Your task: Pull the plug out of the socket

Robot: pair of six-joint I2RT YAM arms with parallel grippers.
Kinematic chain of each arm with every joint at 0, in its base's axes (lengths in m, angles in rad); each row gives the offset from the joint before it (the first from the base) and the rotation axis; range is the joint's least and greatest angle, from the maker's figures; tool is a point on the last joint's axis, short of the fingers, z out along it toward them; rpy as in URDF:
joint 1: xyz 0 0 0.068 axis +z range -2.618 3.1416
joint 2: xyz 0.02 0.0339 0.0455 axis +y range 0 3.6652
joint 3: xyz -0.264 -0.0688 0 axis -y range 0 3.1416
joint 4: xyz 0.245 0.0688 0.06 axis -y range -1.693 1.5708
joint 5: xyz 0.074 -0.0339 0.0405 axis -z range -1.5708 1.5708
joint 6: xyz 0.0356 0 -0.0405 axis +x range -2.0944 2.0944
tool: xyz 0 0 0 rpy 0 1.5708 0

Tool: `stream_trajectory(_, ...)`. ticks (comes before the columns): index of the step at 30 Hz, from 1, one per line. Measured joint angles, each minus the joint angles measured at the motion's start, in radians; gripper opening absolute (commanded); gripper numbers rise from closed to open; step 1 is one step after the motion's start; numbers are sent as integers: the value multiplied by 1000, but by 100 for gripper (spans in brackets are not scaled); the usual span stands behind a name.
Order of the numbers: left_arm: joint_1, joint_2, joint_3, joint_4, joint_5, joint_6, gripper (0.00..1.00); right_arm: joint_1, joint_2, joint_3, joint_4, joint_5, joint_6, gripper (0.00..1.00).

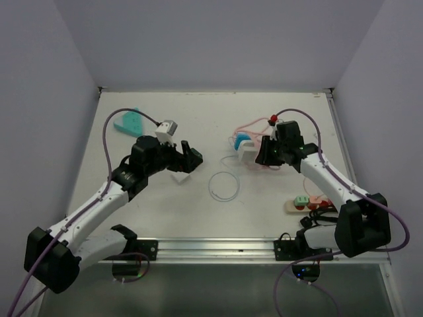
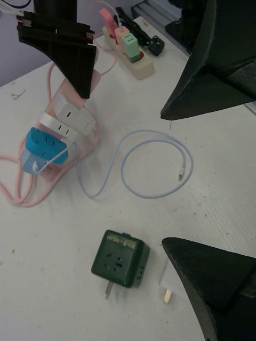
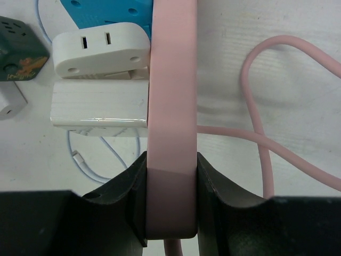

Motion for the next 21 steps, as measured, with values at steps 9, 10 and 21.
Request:
stream_trajectory(9,-268,309,191,87,-67,-44,92,0,-92,-65,-8,-47,71,0)
stream_trajectory(10,-291,342,218,90,-79,-43,92,0,-96,-65,-9,-51,73,0)
stream_trajectory(21,-389,604,465,79,-166,37,85,0,-99,-65,-61,-101,81,0)
